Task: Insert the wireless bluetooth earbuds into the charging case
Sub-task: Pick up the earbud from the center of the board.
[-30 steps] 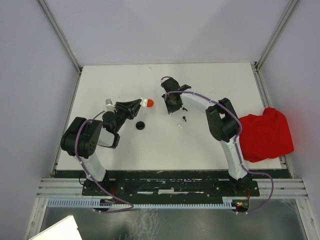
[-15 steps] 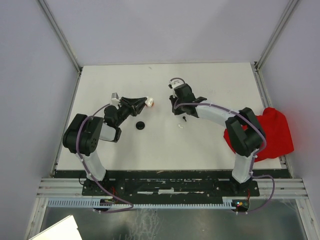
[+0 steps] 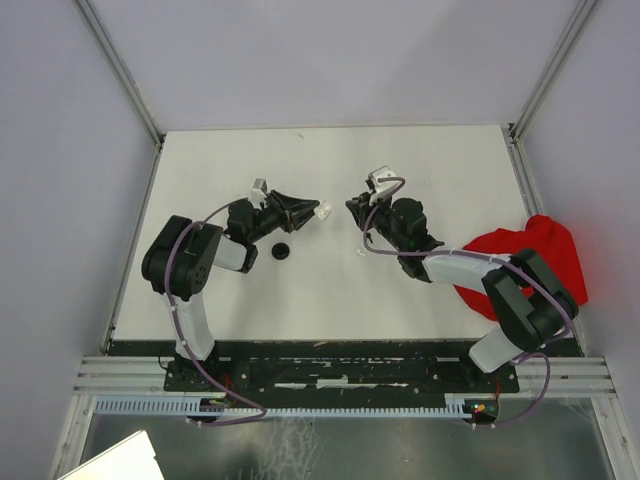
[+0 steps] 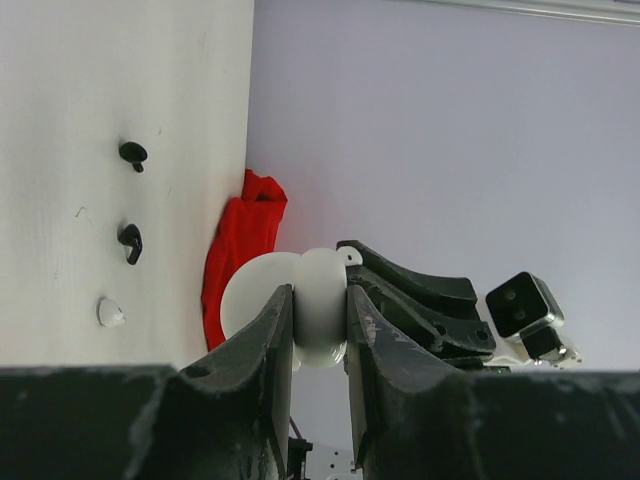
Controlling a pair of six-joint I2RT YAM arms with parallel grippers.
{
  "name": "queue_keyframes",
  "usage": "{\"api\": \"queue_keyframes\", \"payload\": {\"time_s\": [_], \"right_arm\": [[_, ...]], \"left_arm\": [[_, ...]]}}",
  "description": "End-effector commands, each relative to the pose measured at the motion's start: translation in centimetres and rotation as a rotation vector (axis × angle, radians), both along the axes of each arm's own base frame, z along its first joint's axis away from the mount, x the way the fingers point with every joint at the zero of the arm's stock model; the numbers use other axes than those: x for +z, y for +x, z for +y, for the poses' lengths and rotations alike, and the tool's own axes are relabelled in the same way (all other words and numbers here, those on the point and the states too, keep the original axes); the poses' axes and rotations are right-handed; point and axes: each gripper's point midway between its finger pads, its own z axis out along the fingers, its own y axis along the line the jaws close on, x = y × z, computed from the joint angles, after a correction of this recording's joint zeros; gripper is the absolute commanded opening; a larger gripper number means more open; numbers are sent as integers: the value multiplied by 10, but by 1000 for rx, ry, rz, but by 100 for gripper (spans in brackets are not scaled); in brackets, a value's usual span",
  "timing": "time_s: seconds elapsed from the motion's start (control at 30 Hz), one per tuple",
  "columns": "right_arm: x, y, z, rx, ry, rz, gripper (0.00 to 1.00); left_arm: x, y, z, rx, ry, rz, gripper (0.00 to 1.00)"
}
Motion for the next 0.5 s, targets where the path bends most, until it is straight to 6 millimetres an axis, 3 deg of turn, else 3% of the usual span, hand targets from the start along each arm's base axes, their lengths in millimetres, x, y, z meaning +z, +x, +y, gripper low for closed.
{"api": "queue_keyframes", "payload": {"time_s": [0.0,0.17,0.47], "right_arm": [[69,-2,9,65,152,-338,1],[72,-14,12,118,174,-466,2],[60,-16,20,172,144,-451,1]], "left_arm": [[8,-6,-19,-90,9,-58,3],[5,-8,-29,-116,17,-48,3],[10,-10,-38,-136,5,-57,3]]}}
